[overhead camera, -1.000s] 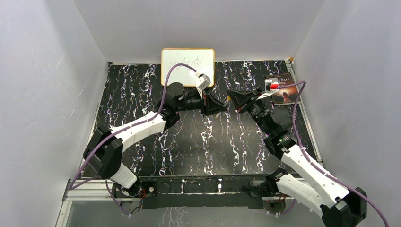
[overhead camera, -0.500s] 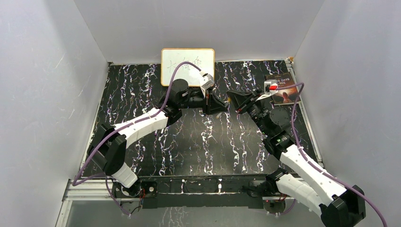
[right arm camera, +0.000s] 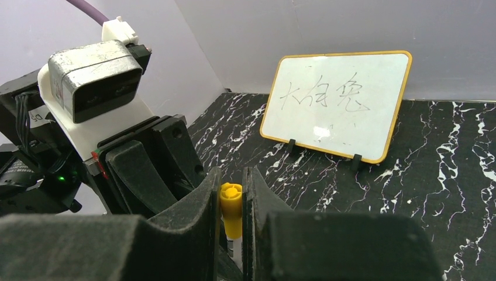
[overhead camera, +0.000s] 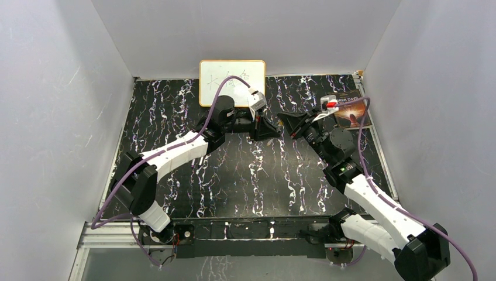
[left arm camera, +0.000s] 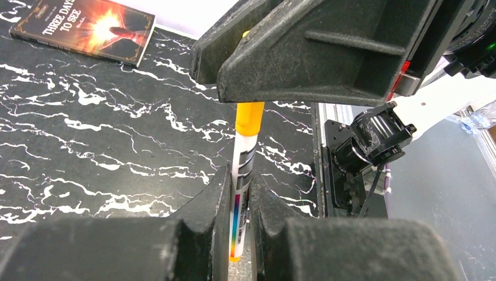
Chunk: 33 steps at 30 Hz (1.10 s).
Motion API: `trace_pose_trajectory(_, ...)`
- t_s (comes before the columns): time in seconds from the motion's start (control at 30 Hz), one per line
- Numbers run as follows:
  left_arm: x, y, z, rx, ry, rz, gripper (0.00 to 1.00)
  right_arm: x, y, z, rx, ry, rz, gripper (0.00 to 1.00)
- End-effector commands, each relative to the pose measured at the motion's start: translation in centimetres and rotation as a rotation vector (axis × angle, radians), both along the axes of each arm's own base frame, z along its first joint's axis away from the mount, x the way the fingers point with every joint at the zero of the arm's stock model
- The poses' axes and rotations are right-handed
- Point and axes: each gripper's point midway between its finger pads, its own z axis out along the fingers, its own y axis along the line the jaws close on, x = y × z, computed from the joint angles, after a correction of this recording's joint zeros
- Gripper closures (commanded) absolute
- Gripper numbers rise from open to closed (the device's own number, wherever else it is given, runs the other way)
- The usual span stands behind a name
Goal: Insert the pens into the pen caps
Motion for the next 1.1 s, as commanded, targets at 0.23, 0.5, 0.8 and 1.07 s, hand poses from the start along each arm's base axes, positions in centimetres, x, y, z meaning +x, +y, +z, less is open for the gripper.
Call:
trace_pose_trajectory(0.23, 5.1, 2.3, 16.9, -0.357, -0.402, 0.241, 1.0, -7.5, 4.2, -14.2, -0.187, 0.467, 0.374, 1.0)
trace_pose_trajectory(0.5, 4.6, 1.8, 15.3, -0.307, -0.374, 0.187, 1.0, -5.8, 3.6, -10.5, -0.14, 0.354, 0.286, 0.98)
trace_pose_trajectory(0.8, 4.4, 2.8, 11.1, -0.196, -0.321, 0.222, 1.0, -3.7, 2.7, -6.9, -0.102, 0.244, 0.181, 0.53)
trace_pose_trajectory(1.07, 5.0, 4.1, 8.8, -0.084, -0.28, 0.304, 1.0, -3.9, 2.0, -6.8, -0.093, 0.228, 0.146, 0.46)
